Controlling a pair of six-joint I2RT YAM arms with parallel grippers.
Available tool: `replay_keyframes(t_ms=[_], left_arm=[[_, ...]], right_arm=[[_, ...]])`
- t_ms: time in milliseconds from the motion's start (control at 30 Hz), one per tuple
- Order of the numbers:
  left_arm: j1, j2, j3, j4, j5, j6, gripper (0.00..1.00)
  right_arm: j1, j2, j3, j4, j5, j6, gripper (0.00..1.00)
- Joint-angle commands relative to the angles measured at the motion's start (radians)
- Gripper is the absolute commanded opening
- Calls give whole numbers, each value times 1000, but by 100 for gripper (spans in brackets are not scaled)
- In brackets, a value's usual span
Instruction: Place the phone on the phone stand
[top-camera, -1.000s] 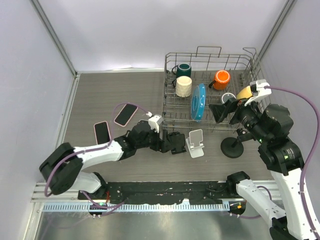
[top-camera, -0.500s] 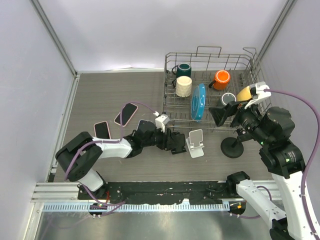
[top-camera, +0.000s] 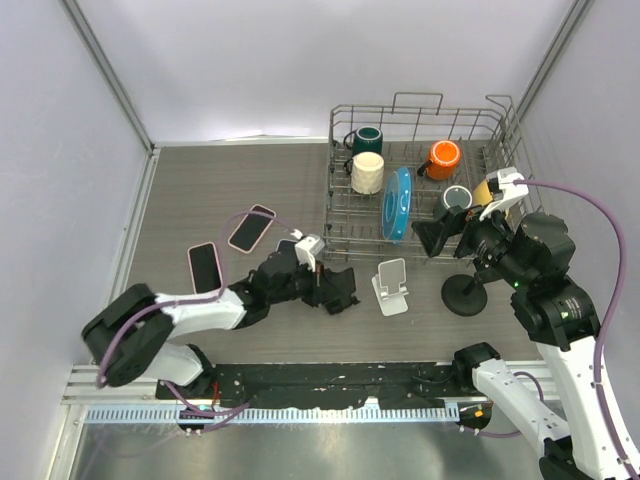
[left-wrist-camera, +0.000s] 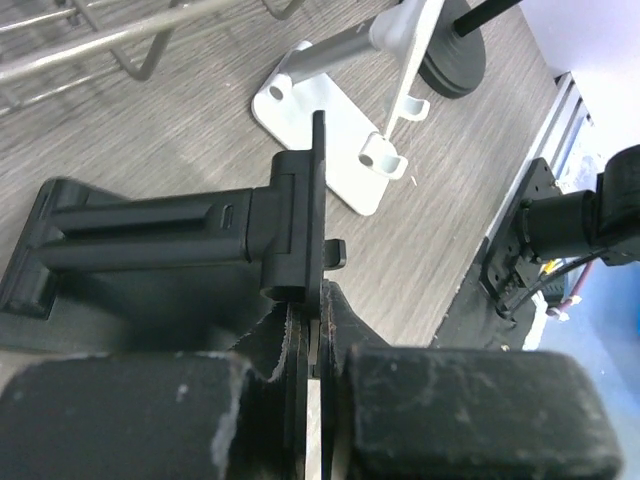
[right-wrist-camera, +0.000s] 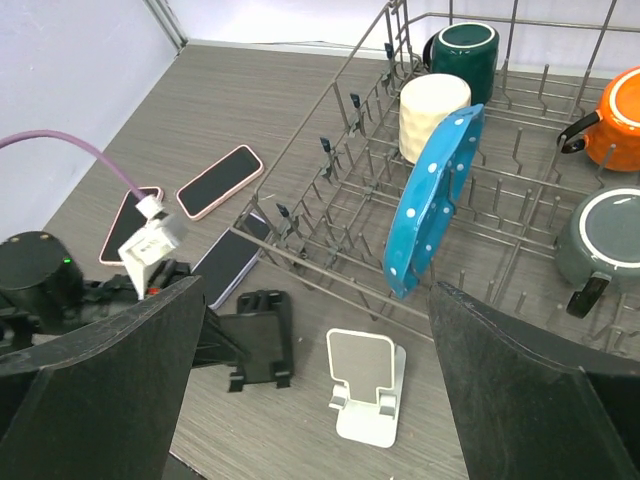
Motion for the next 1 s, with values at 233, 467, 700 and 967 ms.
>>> replay_keyframes(t_ms=[233, 467, 700, 967], left_arm=[[54, -658, 95, -728, -413, -38, 0], [707, -652, 242, -919, -192, -23, 0], [1133, -297, 222, -273, 51, -144, 0], [1227, 323, 614, 55, 385, -43, 0]], right_arm=[[-3, 6, -55, 114, -50, 16, 98], [-5, 42, -164, 184, -184, 59, 98], [69, 71, -230, 261, -283, 171, 98], [109, 42, -216, 205, -284, 171, 98]])
